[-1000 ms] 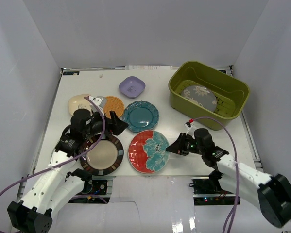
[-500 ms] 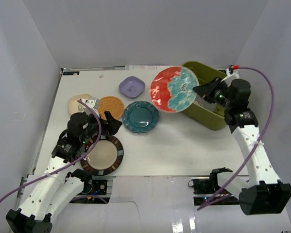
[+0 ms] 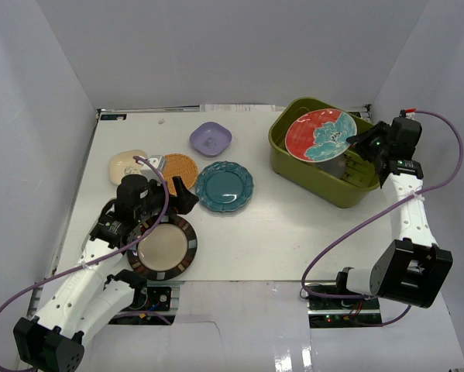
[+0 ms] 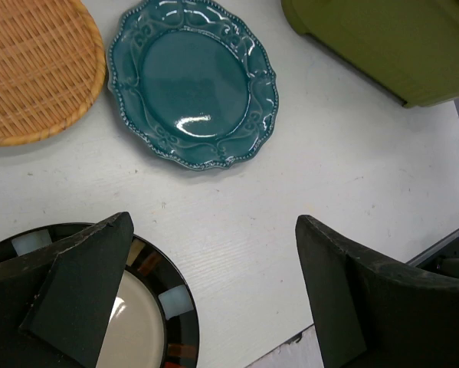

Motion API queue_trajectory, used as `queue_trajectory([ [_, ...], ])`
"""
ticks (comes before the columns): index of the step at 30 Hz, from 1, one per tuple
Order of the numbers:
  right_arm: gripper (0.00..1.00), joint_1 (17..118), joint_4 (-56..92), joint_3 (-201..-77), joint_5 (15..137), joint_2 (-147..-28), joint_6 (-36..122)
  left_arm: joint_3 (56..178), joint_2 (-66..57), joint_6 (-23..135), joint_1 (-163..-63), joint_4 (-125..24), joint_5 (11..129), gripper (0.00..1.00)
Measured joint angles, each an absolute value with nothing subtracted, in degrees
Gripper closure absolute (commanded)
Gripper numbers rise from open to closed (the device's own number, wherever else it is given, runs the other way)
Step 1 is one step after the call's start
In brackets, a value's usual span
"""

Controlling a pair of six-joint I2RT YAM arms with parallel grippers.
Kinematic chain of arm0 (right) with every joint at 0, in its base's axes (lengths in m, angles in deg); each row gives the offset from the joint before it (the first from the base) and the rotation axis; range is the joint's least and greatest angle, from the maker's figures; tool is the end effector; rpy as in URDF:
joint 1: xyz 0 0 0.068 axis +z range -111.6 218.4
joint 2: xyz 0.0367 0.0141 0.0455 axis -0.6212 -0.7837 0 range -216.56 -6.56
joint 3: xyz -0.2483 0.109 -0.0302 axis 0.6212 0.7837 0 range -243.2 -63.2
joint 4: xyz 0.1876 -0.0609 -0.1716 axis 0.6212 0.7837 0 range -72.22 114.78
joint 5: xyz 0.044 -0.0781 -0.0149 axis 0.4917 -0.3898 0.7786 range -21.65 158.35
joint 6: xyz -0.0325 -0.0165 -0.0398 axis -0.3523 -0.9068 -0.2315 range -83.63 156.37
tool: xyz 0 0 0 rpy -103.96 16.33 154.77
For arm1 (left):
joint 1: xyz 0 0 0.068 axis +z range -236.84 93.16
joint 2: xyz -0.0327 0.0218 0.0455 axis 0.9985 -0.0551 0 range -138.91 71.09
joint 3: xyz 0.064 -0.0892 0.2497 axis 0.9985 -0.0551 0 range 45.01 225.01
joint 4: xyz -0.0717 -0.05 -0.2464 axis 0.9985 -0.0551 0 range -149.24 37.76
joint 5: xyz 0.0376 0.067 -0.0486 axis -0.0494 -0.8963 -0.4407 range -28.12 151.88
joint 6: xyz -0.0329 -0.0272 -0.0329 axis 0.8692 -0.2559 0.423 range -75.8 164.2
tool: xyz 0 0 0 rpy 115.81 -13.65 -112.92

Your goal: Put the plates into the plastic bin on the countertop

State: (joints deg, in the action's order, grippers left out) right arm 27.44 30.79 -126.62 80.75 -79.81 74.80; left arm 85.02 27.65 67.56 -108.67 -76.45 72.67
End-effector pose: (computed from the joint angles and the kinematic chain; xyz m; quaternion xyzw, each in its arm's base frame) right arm 0.2918 -0.0488 0.3414 0.2918 0.7774 0.2180 0.5127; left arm 0.1581 -0.0705 0.2897 0.0372 0.8523 -0.2723 0.4451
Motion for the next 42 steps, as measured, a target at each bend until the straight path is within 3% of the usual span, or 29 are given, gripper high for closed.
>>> queue_trajectory([
  [16, 0.92, 26.1, 26.5, -122.1, 77.8, -89.9, 73.5, 85.0, 18.1, 74.4, -108.7, -75.4, 75.8, 0.04],
  [18, 0.82, 26.1, 25.5, -121.3, 77.4, -89.9, 73.4, 84.8, 17.3, 76.3, -108.7, -73.9, 75.4, 0.06],
  [25, 0.35, 26.0, 23.2, -118.1, 76.8, -89.8, 72.4, 83.7, 9.0, 81.9, -108.7, -66.7, 73.0, 0.08],
  [32, 0.02, 26.0, 24.8, -116.6, 74.8, -87.7, 70.7, 83.3, 0.2, 86.4, -108.7, -61.3, 70.4, 0.09],
  [33, 0.0, 26.1, 24.8, -116.6, 74.7, -86.5, 70.6, 83.3, -0.7, 86.8, -108.7, -60.5, 70.0, 0.09],
  [36, 0.1, 26.2, 24.6, -116.6, 74.7, -81.6, 70.1, 83.3, -4.2, 88.1, -108.7, -58.1, 69.3, 0.11],
  [42, 0.09, 26.9, 22.9, -116.0, 77.2, -71.6, 70.7, 83.3, -10.4, 90.6, -108.7, -53.9, 68.0, 0.18],
])
